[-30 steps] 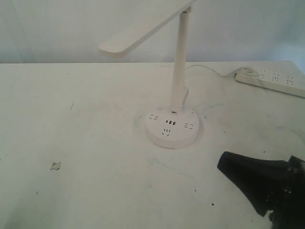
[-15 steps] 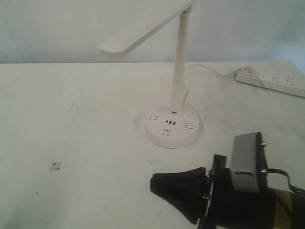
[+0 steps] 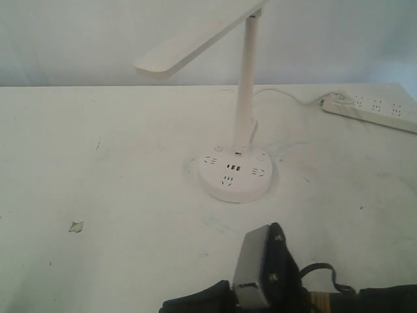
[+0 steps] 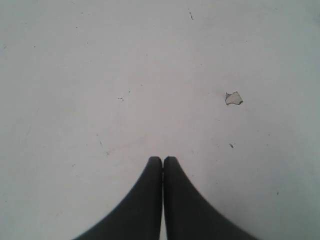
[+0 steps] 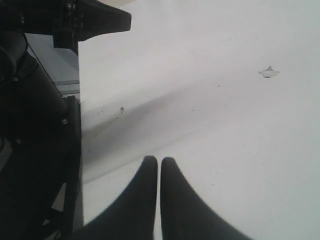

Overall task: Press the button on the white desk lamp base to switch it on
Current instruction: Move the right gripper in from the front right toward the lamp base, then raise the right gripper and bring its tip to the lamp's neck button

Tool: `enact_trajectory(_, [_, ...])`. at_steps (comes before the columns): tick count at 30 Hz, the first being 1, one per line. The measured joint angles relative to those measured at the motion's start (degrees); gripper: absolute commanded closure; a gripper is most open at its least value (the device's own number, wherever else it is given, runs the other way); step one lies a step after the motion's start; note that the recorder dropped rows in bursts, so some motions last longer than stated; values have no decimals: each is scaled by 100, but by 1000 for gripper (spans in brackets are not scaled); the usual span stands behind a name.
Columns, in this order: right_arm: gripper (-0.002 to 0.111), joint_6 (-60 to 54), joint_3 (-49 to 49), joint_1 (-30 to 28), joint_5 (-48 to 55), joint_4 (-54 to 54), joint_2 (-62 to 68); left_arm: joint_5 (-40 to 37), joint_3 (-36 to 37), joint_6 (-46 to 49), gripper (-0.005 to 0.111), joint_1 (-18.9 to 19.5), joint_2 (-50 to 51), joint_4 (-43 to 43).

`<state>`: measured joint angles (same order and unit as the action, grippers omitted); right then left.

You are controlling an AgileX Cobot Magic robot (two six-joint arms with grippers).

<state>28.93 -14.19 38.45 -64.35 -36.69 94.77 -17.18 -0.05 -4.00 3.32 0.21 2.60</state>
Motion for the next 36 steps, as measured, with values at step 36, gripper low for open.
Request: enact_trajectory(36, [108,-5429,-299,609,2314,7206,-1934,0,0,0,107,0,0,0])
